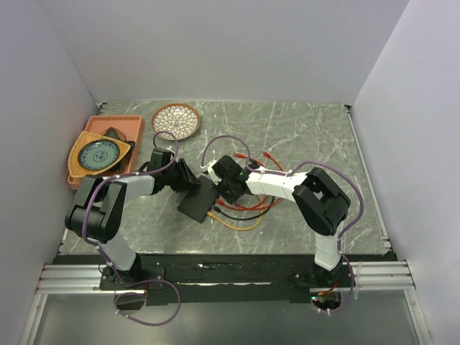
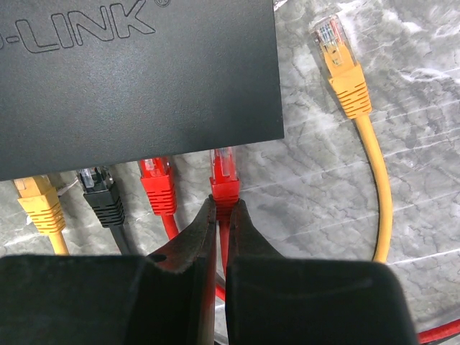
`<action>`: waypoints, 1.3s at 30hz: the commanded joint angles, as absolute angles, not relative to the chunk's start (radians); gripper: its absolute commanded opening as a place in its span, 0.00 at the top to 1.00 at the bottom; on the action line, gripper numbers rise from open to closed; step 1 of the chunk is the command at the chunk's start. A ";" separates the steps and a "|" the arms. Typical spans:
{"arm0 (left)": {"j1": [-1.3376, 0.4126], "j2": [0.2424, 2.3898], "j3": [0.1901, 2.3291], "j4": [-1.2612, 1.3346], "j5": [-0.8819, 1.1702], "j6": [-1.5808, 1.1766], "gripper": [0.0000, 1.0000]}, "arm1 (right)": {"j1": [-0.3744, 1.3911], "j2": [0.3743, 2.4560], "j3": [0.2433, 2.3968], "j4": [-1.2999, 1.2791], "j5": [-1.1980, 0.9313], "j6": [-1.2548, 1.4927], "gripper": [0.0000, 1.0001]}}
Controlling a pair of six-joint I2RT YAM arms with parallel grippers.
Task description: Insert the plug into the switch port
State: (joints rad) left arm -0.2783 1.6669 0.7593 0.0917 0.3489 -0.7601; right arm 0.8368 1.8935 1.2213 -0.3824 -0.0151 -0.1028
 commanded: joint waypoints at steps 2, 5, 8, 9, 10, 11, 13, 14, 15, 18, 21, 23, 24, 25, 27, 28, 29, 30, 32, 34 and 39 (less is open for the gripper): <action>-0.299 1.697 0.788 0.051 0.347 -0.736 0.56 | 0.862 1.893 1.249 -0.328 -0.002 -0.106 1.00; -0.302 1.700 0.790 0.054 0.345 -0.736 0.56 | 0.868 1.888 1.253 -0.327 0.020 -0.106 1.00; -0.305 1.698 0.790 0.052 0.345 -0.738 0.57 | 0.873 1.881 1.262 -0.327 0.038 -0.104 1.00; -0.307 1.700 0.788 0.054 0.347 -0.738 0.57 | 0.874 1.878 1.264 -0.328 0.044 -0.101 1.00; -0.307 1.698 0.788 0.052 0.347 -0.736 0.57 | 0.874 1.876 1.269 -0.330 0.058 -0.100 1.00; -0.307 1.701 0.790 0.051 0.345 -0.736 0.57 | 0.876 1.875 1.270 -0.327 0.066 -0.097 1.00; -0.308 1.700 0.793 0.045 0.345 -0.733 0.57 | 0.879 1.862 1.266 -0.324 0.081 -0.092 1.00; -0.308 1.698 0.793 0.044 0.344 -0.732 0.57 | 0.880 1.861 1.266 -0.322 0.103 -0.089 1.00; -0.308 1.697 0.793 0.044 0.345 -0.732 0.57 | 0.881 1.858 1.266 -0.322 0.110 -0.086 1.00; -0.308 1.690 0.792 0.045 0.344 -0.733 0.57 | 0.882 1.858 1.278 -0.322 0.121 -0.086 1.00; -0.310 1.694 0.793 0.044 0.350 -0.729 0.57 | 0.885 1.852 1.282 -0.322 0.115 -0.087 1.00; -0.308 1.695 0.793 0.049 0.354 -0.729 0.57 | 0.891 1.841 1.279 -0.311 0.098 -0.092 1.00; -0.308 1.697 0.792 0.051 0.357 -0.729 0.57 | 0.893 1.838 1.281 -0.308 0.094 -0.092 1.00; -0.310 1.697 0.793 0.051 0.359 -0.729 0.57 | 0.897 1.838 1.282 -0.307 0.089 -0.092 1.00; -0.310 1.700 0.796 0.051 0.362 -0.729 0.57 | 0.905 1.835 1.282 -0.304 0.081 -0.092 1.00; -0.311 1.701 0.796 0.051 0.362 -0.727 0.57 | 0.908 1.835 1.284 -0.302 0.083 -0.092 1.00; -0.311 1.701 0.798 0.051 0.365 -0.727 0.57 | 0.914 1.836 1.285 -0.299 0.083 -0.092 1.00; -0.313 1.700 0.798 0.049 0.364 -0.727 0.57 | 0.919 1.836 1.289 -0.298 0.086 -0.095 1.00; -0.314 1.701 0.798 0.048 0.362 -0.726 0.57 | 0.925 1.838 1.293 -0.301 0.091 -0.098 1.00; -0.314 1.703 0.798 0.049 0.365 -0.726 0.57 | 0.930 1.836 1.299 -0.301 0.098 -0.103 1.00; -0.316 1.704 0.796 0.054 0.368 -0.726 0.58 | 0.934 1.835 1.312 -0.304 0.149 -0.117 1.00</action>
